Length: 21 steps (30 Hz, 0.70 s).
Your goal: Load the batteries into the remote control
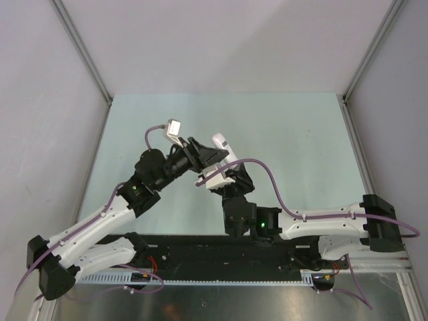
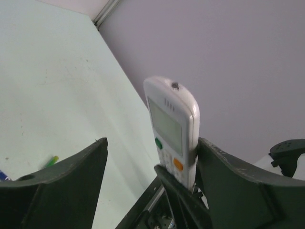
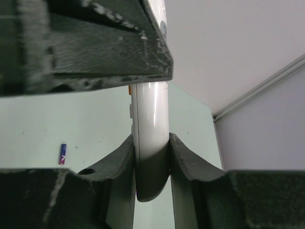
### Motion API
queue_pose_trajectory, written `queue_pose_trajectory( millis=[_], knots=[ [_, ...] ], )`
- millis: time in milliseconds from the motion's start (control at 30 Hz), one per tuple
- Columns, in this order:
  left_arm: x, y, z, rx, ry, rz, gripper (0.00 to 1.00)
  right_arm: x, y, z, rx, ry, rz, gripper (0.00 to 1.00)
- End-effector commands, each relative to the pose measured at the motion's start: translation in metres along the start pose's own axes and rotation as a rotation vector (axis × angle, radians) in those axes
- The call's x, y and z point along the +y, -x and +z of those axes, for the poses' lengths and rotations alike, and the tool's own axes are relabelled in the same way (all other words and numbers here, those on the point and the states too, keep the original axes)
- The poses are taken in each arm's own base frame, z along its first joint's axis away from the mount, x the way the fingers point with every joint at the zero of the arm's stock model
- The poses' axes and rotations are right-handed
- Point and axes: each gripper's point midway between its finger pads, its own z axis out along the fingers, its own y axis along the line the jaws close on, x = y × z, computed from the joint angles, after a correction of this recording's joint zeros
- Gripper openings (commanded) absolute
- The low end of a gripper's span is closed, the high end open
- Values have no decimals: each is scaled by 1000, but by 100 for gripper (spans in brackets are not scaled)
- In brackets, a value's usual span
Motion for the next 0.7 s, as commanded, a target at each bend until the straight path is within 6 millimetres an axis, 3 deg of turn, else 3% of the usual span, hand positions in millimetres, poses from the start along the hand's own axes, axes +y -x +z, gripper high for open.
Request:
queue_pose_trajectory(
  millis=[0,33,133,233,300,400,433,500,533,567,667],
  knots=[
    [-21,23,11,-67,-44,39,74,-4,7,-7,0,-8,88,0],
    [-22,23,13,-65,-48,55,63,-4,6,-8,-1,-5,86,0],
    [-22,21,20,-53,-47,79,48,-4,6,-10,-1,-3,89,0],
    [-23,16,25,-33,-49,77,46,-5,5,-11,4,-7,94,0],
    [-24,12,27,-13,-59,80,39,-6,5,-11,2,-3,100,0],
    [-22,8,29,-2,-57,83,17,-7,6,-11,1,-2,106,0],
    [-21,8,29,-4,-53,85,2,-6,6,-12,-1,2,104,0],
    [-21,9,29,-9,-50,88,0,-6,8,-15,-10,19,122,1],
    [-21,10,28,-13,-50,88,0,-4,7,-16,-14,32,113,7],
    [-21,11,28,-17,-46,88,0,-1,10,-20,-29,59,121,19],
    [-18,16,29,-40,-26,86,0,-3,14,-24,-41,82,162,39]
  ],
)
